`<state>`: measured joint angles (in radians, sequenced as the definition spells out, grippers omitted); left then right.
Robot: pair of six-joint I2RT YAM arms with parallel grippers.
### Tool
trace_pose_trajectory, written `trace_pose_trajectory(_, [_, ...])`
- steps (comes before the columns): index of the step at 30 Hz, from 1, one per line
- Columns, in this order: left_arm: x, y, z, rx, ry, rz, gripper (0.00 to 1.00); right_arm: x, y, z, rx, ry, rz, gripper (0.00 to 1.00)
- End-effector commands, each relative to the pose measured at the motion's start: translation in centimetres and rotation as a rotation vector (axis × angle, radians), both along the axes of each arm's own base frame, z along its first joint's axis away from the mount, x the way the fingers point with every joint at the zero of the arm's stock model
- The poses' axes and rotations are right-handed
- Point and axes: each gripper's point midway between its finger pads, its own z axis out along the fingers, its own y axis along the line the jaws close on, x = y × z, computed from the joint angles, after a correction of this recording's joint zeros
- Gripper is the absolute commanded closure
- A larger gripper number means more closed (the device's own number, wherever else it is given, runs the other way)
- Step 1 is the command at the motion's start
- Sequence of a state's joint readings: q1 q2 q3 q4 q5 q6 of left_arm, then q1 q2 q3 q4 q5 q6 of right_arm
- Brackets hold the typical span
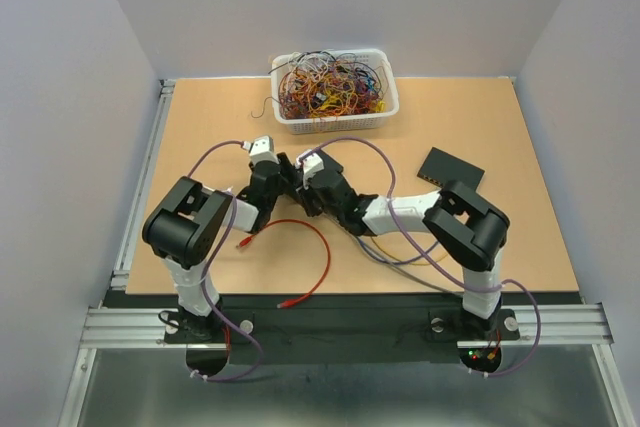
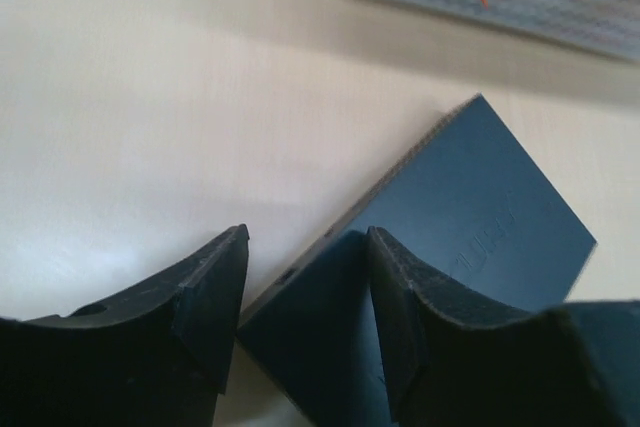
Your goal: Insert the plug into the switch port
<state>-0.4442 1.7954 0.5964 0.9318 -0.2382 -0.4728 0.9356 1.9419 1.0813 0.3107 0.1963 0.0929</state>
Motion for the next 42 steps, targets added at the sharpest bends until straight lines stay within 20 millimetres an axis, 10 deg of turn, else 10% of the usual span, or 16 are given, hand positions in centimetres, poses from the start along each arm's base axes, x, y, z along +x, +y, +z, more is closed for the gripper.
trace_pose_trajectory(1, [-8.5, -3.2, -6.8, 0.034, 0.360, -0.187, 0.36, 0.0, 5.3, 18.4, 0.540, -0.314, 0.097, 0.57])
trace_pose_trajectory(23, [-4.9, 3.4, 2.8, -0.028, 0.224, -0.017, 0.23, -10.7, -0.7, 16.1, 0.475, -0.161, 0.255, 0.35])
trace_pose_trajectory(33, [-8.3, 8.9, 10.3, -0.028, 0.055, 0.168, 0.23, -13.0, 7.2, 9.4, 0.174, -0.061, 0.474, 0.20])
trace_pose_trajectory(42, [-12.3, 11.3, 10.7, -0.128, -0.081, 0.254, 0.22, -10.4, 13.6, 7.1, 0.121, -0.098, 0.547, 0.12])
